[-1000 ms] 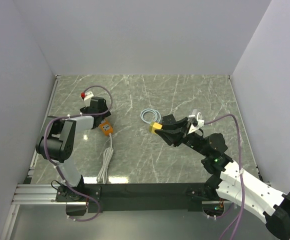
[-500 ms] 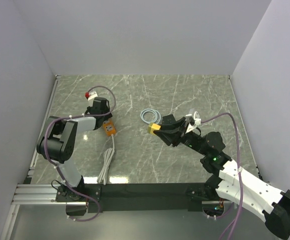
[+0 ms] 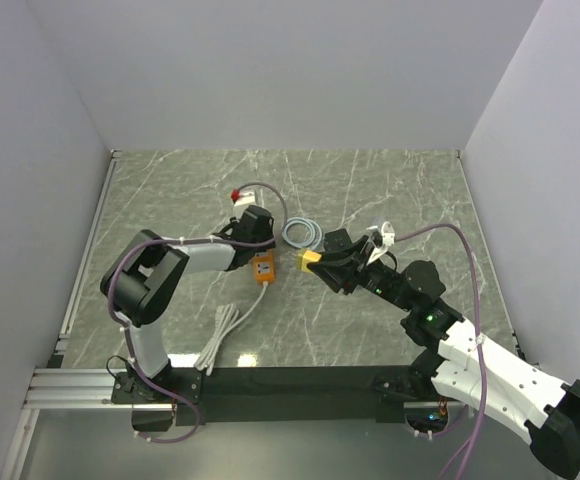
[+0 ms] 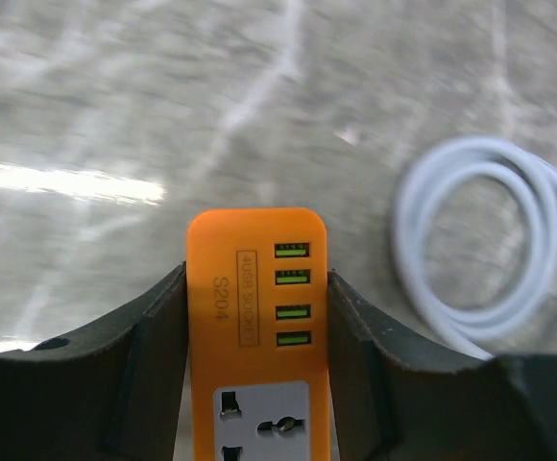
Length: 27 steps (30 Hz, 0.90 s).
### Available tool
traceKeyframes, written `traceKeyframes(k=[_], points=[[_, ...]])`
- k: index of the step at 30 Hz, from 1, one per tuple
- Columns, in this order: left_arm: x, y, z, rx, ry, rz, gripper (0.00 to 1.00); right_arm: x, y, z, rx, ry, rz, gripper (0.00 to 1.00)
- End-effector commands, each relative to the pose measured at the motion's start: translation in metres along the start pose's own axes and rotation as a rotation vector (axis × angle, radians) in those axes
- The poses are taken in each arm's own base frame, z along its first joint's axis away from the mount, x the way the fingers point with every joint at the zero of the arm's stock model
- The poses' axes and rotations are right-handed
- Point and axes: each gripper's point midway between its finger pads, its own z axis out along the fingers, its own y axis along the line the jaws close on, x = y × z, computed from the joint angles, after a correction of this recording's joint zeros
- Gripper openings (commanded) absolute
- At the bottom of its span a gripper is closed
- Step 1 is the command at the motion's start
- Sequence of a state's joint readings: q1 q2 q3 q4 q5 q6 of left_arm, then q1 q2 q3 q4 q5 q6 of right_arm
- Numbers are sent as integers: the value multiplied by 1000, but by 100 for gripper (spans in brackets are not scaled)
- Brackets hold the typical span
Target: Insert the plug
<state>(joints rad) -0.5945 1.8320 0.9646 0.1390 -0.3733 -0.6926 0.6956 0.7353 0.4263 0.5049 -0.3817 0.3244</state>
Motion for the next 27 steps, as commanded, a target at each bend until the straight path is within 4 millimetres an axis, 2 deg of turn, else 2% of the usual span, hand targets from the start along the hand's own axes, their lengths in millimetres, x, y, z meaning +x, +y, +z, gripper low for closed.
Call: traceKeyframes(k=[1,2,4,5,6,7,12,15,16,18,19,21,23,24,25,27], points=[[48,-7,0,17,147,18,12,-23,-4,2,51,-39,-4,0],[50,-11,0,33,156,19,16,-26,-9,3,84,-42,-4,0],[55,-16,0,51,172,34,27,-18,-19,3,139,4,1,0],[56,-18,0,56,176,39,39,-17,-25,2,176,17,4,0],[57,-19,-1,61,177,42,44,-15,-27,2,189,26,8,0],[58,-21,-2,73,182,43,56,-15,-30,4,202,34,10,0],[53,-34,-11,162,168,35,79,0,-41,2,268,116,41,0],[44,-45,-18,222,146,37,83,11,-49,1,313,169,52,0],[40,-48,-19,236,136,41,88,11,-50,2,322,175,56,0],[31,-53,-25,258,115,42,93,22,-54,4,347,226,75,0],[28,-52,-27,258,107,54,94,20,-53,7,350,231,78,0],[17,-50,-30,259,82,54,95,34,-53,12,365,290,90,0],[7,-43,-33,266,64,48,96,32,-55,20,390,302,84,0],[4,-41,-35,277,63,43,96,47,-58,22,407,358,87,0],[1,-38,-37,282,54,39,96,40,-57,29,412,355,80,0],[-11,-29,-43,299,23,17,96,55,-62,33,440,422,85,0]])
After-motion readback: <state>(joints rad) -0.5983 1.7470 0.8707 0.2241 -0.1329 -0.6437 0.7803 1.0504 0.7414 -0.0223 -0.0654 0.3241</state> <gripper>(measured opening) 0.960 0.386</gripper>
